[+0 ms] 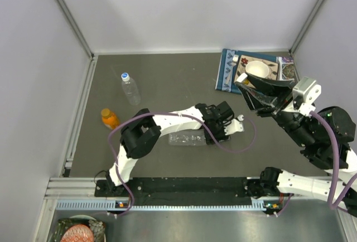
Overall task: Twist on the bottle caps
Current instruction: Pick up the plastic bottle at the center of the board.
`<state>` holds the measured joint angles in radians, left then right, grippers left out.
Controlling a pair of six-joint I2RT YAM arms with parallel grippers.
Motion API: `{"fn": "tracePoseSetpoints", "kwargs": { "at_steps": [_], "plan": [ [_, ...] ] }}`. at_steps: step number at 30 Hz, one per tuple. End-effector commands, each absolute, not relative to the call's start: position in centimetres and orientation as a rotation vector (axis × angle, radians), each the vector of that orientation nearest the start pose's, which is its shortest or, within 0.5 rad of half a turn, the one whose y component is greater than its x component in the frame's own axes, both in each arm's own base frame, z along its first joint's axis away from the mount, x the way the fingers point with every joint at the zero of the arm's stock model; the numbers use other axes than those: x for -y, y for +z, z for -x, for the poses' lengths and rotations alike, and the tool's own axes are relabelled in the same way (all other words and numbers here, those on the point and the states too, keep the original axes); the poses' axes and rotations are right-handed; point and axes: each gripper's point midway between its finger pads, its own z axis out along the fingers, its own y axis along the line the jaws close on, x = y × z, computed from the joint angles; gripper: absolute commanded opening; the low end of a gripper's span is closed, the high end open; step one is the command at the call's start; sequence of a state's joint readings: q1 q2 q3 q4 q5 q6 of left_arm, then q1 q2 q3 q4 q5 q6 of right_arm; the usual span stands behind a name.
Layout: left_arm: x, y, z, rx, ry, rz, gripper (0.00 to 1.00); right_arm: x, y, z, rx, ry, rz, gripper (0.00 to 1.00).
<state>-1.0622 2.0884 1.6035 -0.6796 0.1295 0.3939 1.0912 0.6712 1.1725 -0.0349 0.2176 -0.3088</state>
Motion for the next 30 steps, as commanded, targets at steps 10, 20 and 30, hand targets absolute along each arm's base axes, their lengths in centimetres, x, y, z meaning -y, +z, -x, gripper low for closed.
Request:
{"fn": "tracePoseSetpoints", "kwargs": {
  "at_steps": [10,20,30],
  "plan": [
    [40.2,5.8,-21.3,-1.995,-0.344,-1.855,0.98,-17.8,52.8,-14.9,-0.976,0.605,0.530,0.24],
    [39.3,13.2,-21.1,-1.891,-0.343,-1.808,0.98,-18.3,52.8,-15.1,-0.975,0.599,0.543,0.24],
    [31.4,12.8,-21.2,-1.822,-0.260,-1.949,0.98,-18.6,52.9,-15.1,-0.971,0.600,0.553,0.24]
  ]
}}
